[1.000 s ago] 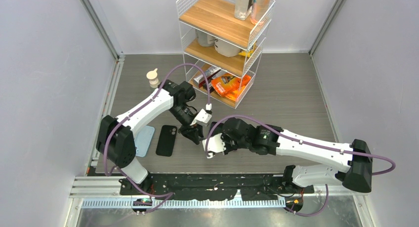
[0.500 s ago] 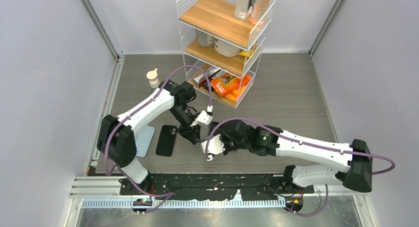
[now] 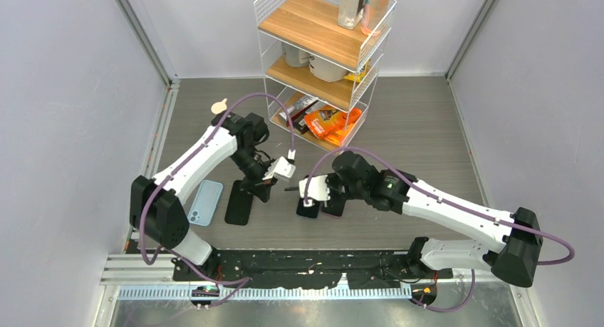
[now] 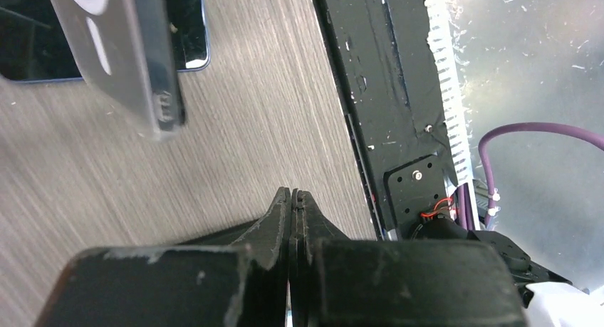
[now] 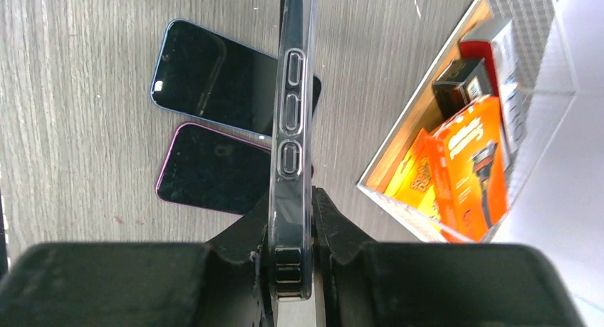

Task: Take the phone out of the phone case
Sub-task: Remove the phone case from the phone.

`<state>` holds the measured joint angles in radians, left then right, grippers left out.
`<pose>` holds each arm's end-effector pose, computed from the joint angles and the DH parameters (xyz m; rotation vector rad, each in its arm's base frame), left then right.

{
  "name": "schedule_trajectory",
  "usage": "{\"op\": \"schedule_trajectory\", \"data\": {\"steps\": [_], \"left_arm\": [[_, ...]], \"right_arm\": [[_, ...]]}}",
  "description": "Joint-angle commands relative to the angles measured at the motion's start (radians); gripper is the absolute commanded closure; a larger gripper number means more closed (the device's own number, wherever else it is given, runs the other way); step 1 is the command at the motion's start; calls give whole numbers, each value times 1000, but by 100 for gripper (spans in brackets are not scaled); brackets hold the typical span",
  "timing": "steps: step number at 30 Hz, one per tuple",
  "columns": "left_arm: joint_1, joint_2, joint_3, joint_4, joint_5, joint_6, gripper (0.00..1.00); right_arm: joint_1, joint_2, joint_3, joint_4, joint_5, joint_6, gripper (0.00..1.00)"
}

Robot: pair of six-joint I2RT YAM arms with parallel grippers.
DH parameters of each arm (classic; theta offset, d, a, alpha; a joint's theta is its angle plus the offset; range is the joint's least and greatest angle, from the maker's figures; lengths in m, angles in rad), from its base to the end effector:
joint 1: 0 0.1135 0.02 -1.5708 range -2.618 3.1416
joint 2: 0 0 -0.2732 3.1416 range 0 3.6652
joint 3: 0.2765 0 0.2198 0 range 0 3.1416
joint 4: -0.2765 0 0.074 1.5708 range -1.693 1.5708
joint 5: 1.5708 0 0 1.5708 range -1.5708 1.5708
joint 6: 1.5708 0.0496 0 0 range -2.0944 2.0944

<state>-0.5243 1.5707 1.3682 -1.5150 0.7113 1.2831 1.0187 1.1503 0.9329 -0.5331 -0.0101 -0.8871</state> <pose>0.1767 -0.1396 0.2926 2.1692 1.8063 -1.0504 0.1141 0.1861 0.2916 -1.8960 1.3414 0.0781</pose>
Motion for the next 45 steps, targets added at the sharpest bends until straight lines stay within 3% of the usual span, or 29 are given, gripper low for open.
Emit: {"op": "schedule_trajectory", "data": {"steps": [1, 9, 17, 26, 29, 45], "left_arm": [[35, -82, 51, -204, -6, -9, 100], [139, -194, 78, -144, 185, -56, 87], [145, -410, -114, 344, 340, -605, 86], [145, -561, -256, 694, 437, -976, 84], [145, -598, -299, 776, 442, -1015, 82], [150, -626, -310, 782, 350, -952, 77]], "right_arm": [[-73, -39, 56, 54, -155, 113, 94], [-223, -49, 76, 57, -457, 260, 94], [-398, -12, 167, 64, -829, 436, 94], [-456, 58, 212, 121, -1031, 576, 94], [-465, 76, 219, 130, -1061, 602, 94], [-468, 57, 196, 138, -1094, 605, 94]]}}
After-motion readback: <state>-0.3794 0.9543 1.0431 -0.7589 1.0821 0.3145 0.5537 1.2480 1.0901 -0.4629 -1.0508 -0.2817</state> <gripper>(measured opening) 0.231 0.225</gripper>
